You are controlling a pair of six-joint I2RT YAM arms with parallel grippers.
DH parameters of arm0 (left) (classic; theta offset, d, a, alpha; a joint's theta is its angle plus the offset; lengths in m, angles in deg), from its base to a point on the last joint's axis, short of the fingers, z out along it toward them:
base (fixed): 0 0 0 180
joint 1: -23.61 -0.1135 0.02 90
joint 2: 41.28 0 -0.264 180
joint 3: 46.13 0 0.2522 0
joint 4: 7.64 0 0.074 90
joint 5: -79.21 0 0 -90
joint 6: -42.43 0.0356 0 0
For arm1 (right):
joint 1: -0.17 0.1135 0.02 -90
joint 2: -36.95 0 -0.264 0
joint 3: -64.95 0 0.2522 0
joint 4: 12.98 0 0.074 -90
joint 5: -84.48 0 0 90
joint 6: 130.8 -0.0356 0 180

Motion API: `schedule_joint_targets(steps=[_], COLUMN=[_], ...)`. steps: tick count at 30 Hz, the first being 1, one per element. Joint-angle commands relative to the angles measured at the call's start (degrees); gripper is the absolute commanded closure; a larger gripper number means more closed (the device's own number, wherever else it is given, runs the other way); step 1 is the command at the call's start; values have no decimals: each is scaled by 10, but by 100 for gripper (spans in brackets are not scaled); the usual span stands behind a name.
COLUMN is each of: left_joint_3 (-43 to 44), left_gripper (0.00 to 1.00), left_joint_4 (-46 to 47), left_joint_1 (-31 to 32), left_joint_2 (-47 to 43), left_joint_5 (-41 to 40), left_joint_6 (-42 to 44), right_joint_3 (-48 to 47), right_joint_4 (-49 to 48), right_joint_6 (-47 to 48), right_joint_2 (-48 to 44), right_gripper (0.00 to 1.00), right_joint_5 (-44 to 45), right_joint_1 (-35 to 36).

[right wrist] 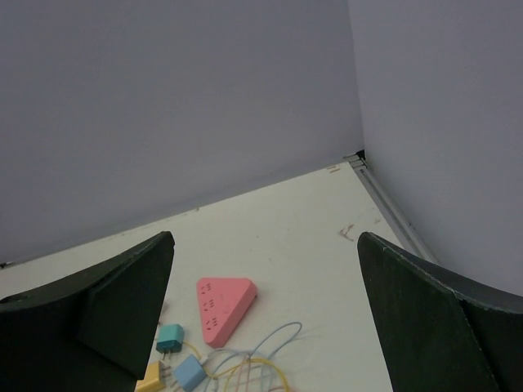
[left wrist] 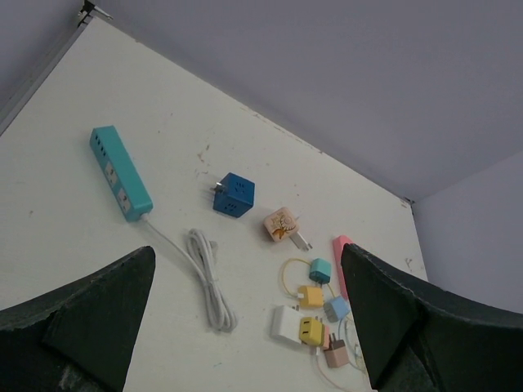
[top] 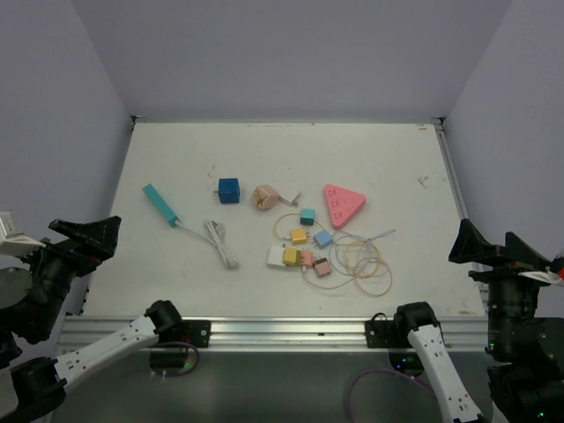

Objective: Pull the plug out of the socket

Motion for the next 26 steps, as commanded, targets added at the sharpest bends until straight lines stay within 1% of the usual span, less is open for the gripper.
schedule_joint_targets(steps=[1,8,18,26], left_joint_3=[2,-30,-44,-56], left_gripper=[0,0,0,1], left_joint_4=[-7,16,35,45], left_joint_1=[-2,-2,-2,-2], left_joint_2=[-20,-46,-39,-39], left_joint_5=[-36,-43,-36,-28], left_joint_6=[-17,-28,-23,-22], right_joint_3=[9,31,40,38], right_joint_4=[-35,-48,-63,-63], right_joint_6=[18,16,15,19], right_joint_2=[-4,-16,-15,-18], right_gripper=[1,1,1,1], right_joint_5=[-2,-21,-52,-59], right_joint_1=[6,5,5,5])
